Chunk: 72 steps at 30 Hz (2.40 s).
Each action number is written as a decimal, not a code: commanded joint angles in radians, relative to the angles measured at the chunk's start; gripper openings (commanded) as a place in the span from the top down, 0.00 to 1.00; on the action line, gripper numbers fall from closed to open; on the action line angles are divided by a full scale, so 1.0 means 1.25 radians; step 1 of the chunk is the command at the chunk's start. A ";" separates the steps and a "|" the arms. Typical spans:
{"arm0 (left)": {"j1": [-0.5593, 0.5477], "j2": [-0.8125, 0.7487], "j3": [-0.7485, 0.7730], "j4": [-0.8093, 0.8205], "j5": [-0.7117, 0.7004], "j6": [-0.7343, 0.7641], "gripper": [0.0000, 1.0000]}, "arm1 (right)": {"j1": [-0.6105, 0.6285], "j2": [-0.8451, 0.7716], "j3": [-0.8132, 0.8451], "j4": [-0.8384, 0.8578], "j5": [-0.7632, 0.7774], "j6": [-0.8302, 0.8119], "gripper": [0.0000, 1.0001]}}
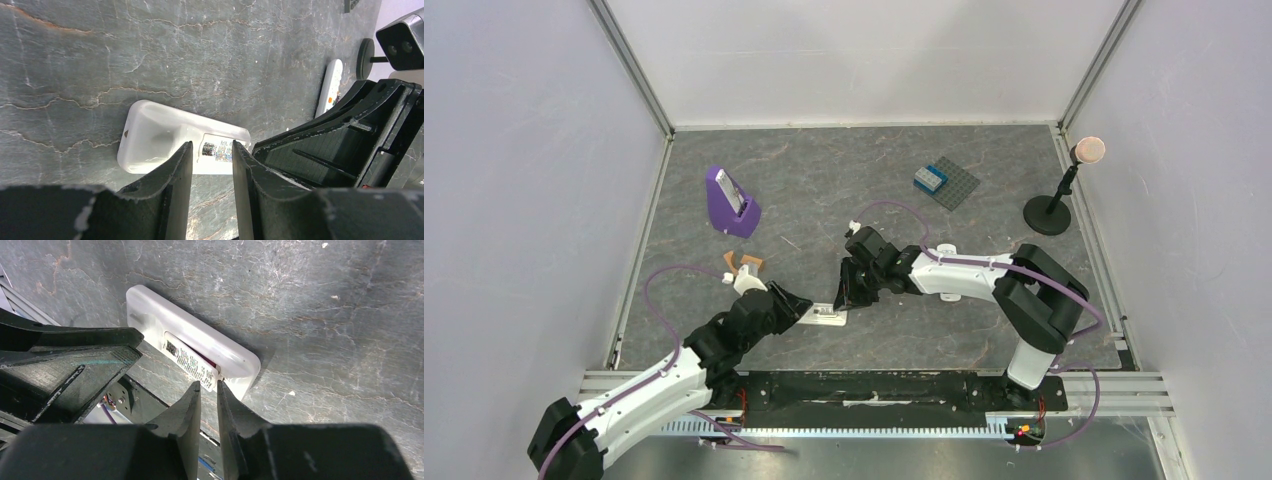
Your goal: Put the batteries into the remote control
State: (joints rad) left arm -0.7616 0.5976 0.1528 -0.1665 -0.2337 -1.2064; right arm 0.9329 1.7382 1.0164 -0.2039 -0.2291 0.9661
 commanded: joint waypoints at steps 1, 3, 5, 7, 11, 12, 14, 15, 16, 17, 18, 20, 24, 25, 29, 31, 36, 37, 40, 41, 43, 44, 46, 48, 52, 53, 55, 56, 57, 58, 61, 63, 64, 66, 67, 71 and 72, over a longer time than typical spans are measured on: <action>0.001 0.007 0.025 0.035 -0.034 0.022 0.59 | 0.005 0.013 0.024 0.025 -0.002 0.012 0.81; 0.001 0.012 0.020 0.037 -0.034 0.019 0.59 | 0.006 0.017 0.023 0.027 -0.004 0.013 0.82; 0.001 0.019 0.014 0.043 -0.032 0.016 0.59 | 0.008 0.018 0.022 0.027 -0.004 0.014 0.82; 0.001 0.026 0.009 0.048 -0.029 0.014 0.59 | 0.007 0.019 0.019 0.027 -0.005 0.015 0.82; 0.001 0.039 0.002 0.049 -0.022 0.014 0.59 | 0.009 0.019 0.009 0.038 -0.011 0.022 0.84; 0.001 0.040 0.001 0.049 -0.018 0.014 0.59 | 0.010 0.019 0.009 0.040 -0.012 0.024 0.84; 0.001 0.042 -0.007 0.048 -0.013 0.010 0.60 | 0.011 0.019 0.008 0.043 -0.013 0.027 0.86; 0.001 0.042 -0.011 0.047 -0.012 0.008 0.60 | 0.011 0.021 0.008 0.045 -0.013 0.029 0.87; 0.001 0.040 -0.016 0.047 -0.010 0.005 0.60 | 0.012 0.020 0.009 0.046 -0.014 0.029 0.87; 0.001 0.038 -0.019 0.047 -0.008 0.004 0.61 | 0.013 0.022 0.008 0.047 -0.015 0.030 0.88; 0.001 0.036 -0.023 0.047 -0.006 0.001 0.61 | 0.012 0.023 0.009 0.046 -0.015 0.030 0.89; 0.001 0.033 -0.029 0.047 -0.003 0.000 0.63 | 0.013 0.025 0.007 0.047 -0.016 0.031 0.90; 0.001 0.028 -0.038 0.045 0.003 -0.001 0.66 | 0.016 0.029 0.004 0.046 -0.015 0.032 0.92; 0.001 0.027 -0.040 0.045 0.006 -0.002 0.67 | 0.016 0.030 0.003 0.046 -0.013 0.034 0.93; 0.001 0.030 -0.050 0.052 0.015 -0.004 0.73 | 0.022 0.032 -0.003 0.046 -0.009 0.036 0.94; 0.001 0.033 -0.056 0.062 0.023 -0.004 0.75 | 0.024 0.034 -0.005 0.046 -0.003 0.038 0.94; 0.001 0.035 -0.062 0.070 0.033 -0.004 0.80 | 0.037 0.042 0.006 0.032 0.030 0.024 0.95; 0.001 0.035 -0.062 0.070 0.033 -0.005 0.80 | 0.042 0.044 0.012 0.023 0.040 0.018 0.95; 0.001 0.031 -0.063 0.069 0.032 -0.005 0.81 | 0.052 0.051 0.021 0.008 0.066 0.005 0.95; 0.001 0.031 -0.063 0.069 0.033 -0.005 0.82 | 0.057 0.053 0.022 0.002 0.076 0.001 0.95; 0.001 0.030 -0.063 0.069 0.034 -0.005 0.83 | 0.066 0.055 0.025 -0.008 0.097 -0.007 0.95; 0.001 0.031 -0.064 0.069 0.033 -0.004 0.83 | 0.072 0.056 0.026 -0.013 0.108 -0.013 0.95; 0.001 0.029 -0.065 0.070 0.034 -0.004 0.83 | 0.080 0.059 0.026 -0.022 0.126 -0.019 0.95; 0.001 0.028 -0.066 0.069 0.035 -0.006 0.83 | 0.089 0.062 0.026 -0.032 0.150 -0.028 0.95; 0.001 0.024 -0.065 0.070 0.034 -0.005 0.84 | 0.105 0.074 0.030 -0.052 0.201 -0.052 0.95; 0.001 0.024 -0.065 0.069 0.034 -0.004 0.84 | 0.106 0.076 0.029 -0.055 0.209 -0.055 0.95; 0.001 0.020 -0.064 0.069 0.034 -0.005 0.84 | 0.108 0.079 0.025 -0.056 0.224 -0.062 0.95; 0.001 0.019 -0.065 0.067 0.034 -0.003 0.84 | 0.110 0.081 0.024 -0.056 0.230 -0.065 0.95; 0.001 0.019 -0.065 0.066 0.034 -0.003 0.84 | 0.109 0.083 0.025 -0.056 0.233 -0.066 0.95; 0.001 0.018 -0.064 0.066 0.034 -0.004 0.84 | 0.109 0.084 0.025 -0.051 0.233 -0.066 0.95; 0.000 0.016 -0.066 0.066 0.038 -0.001 0.84 | 0.109 0.083 0.017 -0.021 0.198 -0.048 0.95; 0.001 0.012 -0.066 0.067 0.040 0.002 0.84 | 0.109 0.077 0.009 0.006 0.159 -0.021 0.95; 0.001 0.010 -0.067 0.066 0.040 0.003 0.84 | 0.110 0.071 0.004 0.019 0.144 -0.003 0.95; 0.001 0.005 -0.070 0.066 0.042 0.003 0.84 | 0.109 0.055 -0.016 0.056 0.123 0.032 0.95; 0.001 0.004 -0.072 0.065 0.042 0.001 0.84 | 0.109 0.047 -0.025 0.070 0.119 0.046 0.95; 0.001 0.000 -0.083 0.066 0.045 -0.001 0.84 | 0.108 0.016 -0.081 0.141 0.112 0.103 0.96; 0.001 0.000 -0.084 0.066 0.045 -0.001 0.84 | 0.108 0.011 -0.094 0.156 0.111 0.114 0.96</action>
State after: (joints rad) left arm -0.7605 0.5976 0.0750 -0.0708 -0.1982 -1.2076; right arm 1.0424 1.7298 0.9764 -0.1566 -0.0299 1.0031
